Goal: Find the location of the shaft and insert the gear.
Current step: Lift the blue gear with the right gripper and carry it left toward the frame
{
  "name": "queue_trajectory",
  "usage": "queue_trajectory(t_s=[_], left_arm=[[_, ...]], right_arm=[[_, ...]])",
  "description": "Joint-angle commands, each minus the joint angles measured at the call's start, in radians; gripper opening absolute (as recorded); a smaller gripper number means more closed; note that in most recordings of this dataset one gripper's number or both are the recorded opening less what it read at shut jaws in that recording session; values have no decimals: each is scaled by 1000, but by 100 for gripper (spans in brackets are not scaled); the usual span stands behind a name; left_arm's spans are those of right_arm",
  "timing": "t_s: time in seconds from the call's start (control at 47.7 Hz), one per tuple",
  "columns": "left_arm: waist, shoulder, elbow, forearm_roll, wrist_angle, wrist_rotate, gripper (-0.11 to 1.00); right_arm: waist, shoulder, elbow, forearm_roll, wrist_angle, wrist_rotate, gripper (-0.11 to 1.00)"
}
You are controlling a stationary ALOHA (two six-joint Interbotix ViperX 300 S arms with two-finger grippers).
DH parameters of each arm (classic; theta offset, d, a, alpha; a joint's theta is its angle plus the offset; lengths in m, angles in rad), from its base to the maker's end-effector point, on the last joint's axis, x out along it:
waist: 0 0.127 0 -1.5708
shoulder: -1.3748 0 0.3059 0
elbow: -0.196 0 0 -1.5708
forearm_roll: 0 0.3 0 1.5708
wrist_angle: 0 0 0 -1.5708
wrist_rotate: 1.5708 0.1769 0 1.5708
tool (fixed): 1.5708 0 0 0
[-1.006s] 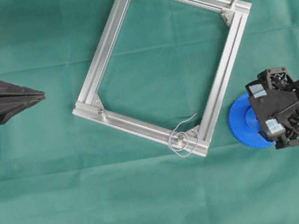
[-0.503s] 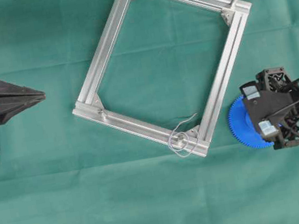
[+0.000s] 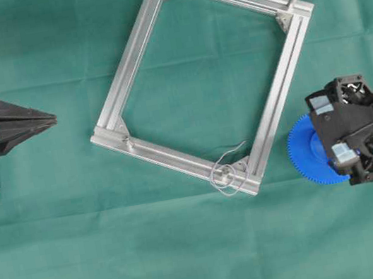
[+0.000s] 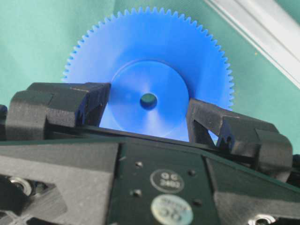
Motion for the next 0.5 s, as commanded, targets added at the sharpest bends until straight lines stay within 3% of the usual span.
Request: queue_trajectory(t_s=[0.0,0.168,0.482], left_arm=[[3,8,-21,-2,-5,0,1],[3,8,-23,0,-5,0,1],[3,8,-25,-2,-6,-2,1]], right_arm=[[2,-43,-49,3,32,0,69],[6,-83,-94,-5,97,0,69],[11,-89,-123,-25,106,9,69]])
